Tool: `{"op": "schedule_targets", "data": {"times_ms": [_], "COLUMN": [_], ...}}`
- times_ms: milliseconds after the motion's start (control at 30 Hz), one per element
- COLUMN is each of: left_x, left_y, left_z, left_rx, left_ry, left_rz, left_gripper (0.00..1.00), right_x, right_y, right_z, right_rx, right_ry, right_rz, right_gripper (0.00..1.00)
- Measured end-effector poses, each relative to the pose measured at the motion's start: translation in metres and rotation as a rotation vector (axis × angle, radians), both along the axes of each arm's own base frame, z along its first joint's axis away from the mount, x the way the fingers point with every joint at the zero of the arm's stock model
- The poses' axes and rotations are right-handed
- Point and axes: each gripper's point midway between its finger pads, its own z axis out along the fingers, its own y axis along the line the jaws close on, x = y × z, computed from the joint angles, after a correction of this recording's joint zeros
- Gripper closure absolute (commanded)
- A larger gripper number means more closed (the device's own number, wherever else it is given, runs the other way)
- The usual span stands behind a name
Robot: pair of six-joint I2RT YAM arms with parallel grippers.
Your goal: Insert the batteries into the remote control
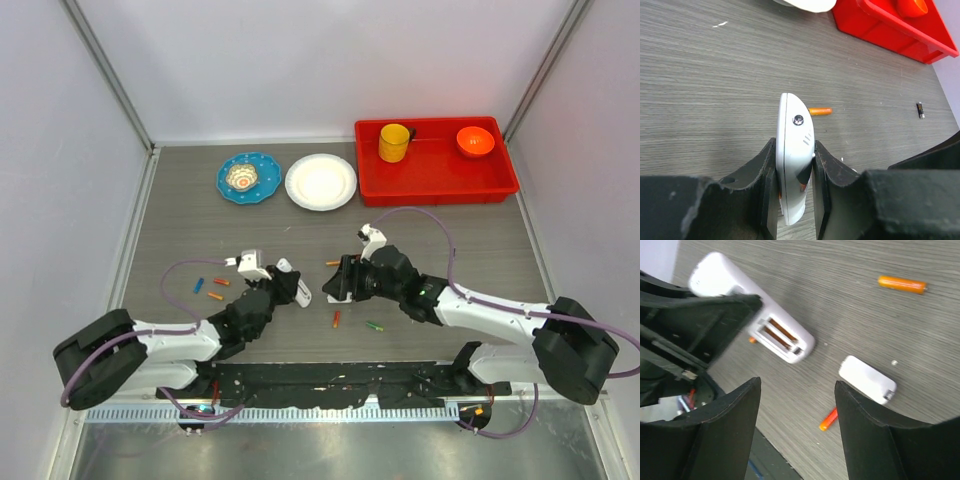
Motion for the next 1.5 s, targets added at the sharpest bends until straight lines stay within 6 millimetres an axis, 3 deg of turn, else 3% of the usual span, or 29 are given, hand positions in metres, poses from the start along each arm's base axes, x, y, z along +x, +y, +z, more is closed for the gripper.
{"op": "schedule_targets", "data": {"times_ms": [167, 333, 667, 900, 1100, 1267, 1367, 1500], "left_x": [0.004, 0.003, -0.027, -0.042, -0.031, -0.036, -0.046, -0.053], "left_y": [0.017, 0.029, 0.019, 0.016, 0.007, 0.003, 0.001, 0.004], "left_z": [0.017, 0.038, 0.068, 0.097, 0.081, 0.062, 0.082, 0.123], "left_rx": [-0.019, -0.059, -0.158, -0.281, -0.402, -0.465, -0.473, -0.473], "left_ry": [-0.015, -0.013, 0.059, 0.037, 0.198, 0.358, 0.316, 0.16], "left_rz": [0.048, 0.067, -0.113, -0.247, -0.359, -0.446, -0.509, -0.558], "left_gripper": [1.0, 1.0, 1.0, 1.0, 1.0, 1.0, 1.0, 1.0], "right_x": [0.005, 0.017, 0.025, 0.041, 0.051, 0.051, 0.05, 0.048], "right_y": [-0.028, -0.048, -0.048, -0.064, -0.067, -0.051, -0.045, -0.053], "right_z": [-0.024, -0.024, -0.017, -0.018, -0.01, -0.005, -0.007, -0.02], "right_rx": [-0.205, -0.358, -0.506, -0.585, -0.581, -0.503, -0.457, -0.469], "right_ry": [-0.012, -0.065, -0.13, -0.16, -0.178, -0.176, -0.175, -0.152], "right_rz": [-0.039, -0.067, -0.041, -0.144, -0.186, -0.147, -0.141, -0.152], "right_gripper": [0.39, 0.36, 0.33, 0.32, 0.31, 0.31, 0.31, 0.32]}}
